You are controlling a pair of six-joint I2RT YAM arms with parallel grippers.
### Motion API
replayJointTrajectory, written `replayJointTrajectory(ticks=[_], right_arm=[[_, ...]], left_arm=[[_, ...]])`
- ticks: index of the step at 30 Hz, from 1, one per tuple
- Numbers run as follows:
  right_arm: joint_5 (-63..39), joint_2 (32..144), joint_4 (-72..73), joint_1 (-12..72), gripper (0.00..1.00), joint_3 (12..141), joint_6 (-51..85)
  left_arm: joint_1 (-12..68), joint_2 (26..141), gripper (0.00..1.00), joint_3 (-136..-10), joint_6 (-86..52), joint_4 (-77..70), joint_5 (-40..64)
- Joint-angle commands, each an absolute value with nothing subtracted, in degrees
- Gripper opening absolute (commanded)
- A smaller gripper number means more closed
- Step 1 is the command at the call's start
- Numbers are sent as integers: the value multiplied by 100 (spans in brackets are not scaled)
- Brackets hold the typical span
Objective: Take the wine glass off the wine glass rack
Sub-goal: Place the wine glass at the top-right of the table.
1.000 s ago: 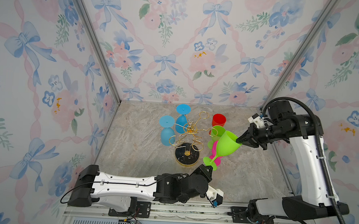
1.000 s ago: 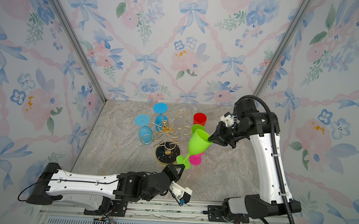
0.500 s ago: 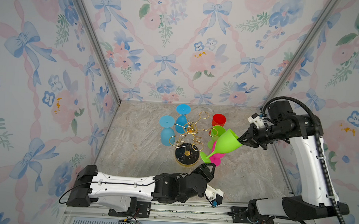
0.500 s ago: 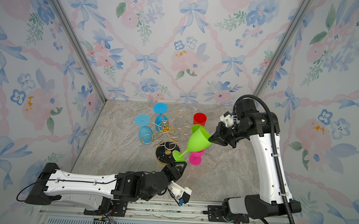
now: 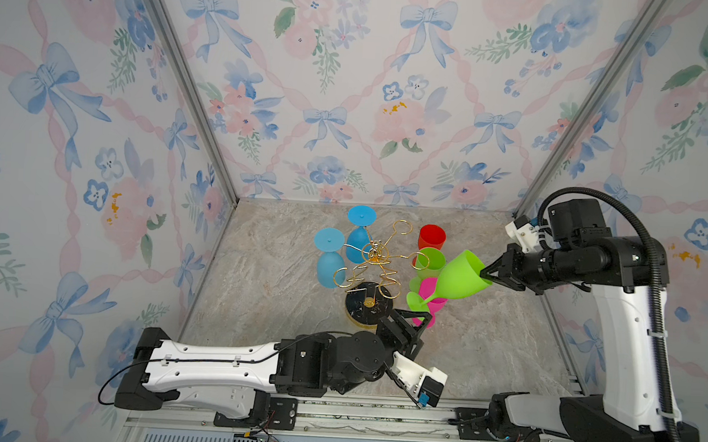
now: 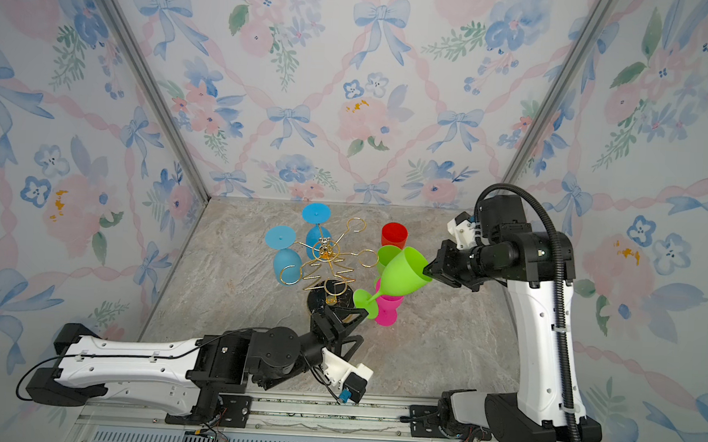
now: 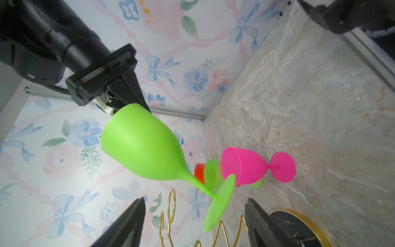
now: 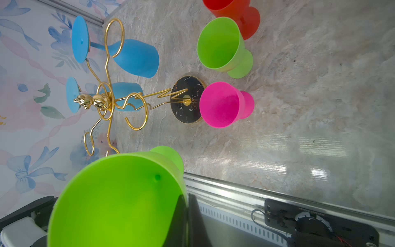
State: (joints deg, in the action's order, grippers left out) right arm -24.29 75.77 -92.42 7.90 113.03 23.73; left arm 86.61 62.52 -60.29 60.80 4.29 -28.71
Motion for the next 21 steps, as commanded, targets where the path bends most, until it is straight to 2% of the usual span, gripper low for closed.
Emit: replayJointTrajectory(ticks=[1, 3, 7, 12, 17, 21], right_arm=[[-1786, 7361, -9857, 692, 0, 11388, 2331], [-1613, 7313, -9667, 660, 0, 11384, 2394], [-1288, 7504, -9525, 607, 0, 11735, 2305], [-832, 7505, -8882, 444, 0, 11960, 2344], [-419, 7839, -8470, 253, 0, 12119, 2073], [-466, 8330, -8165, -7, 0, 12231, 1803]], left_arm=[[8674, 6046, 83, -6386, 4856, 340, -2569], [8666, 6021, 91, -6523, 4452, 351, -2589], [8661, 6017, 95, -6976, 3556, 370, -2994], [8666, 5915, 96, -7379, 2744, 383, -3347], [8664, 6165, 97, -7776, 2489, 708, -4577], [8648, 6251, 98, -7981, 2019, 1200, -5277]])
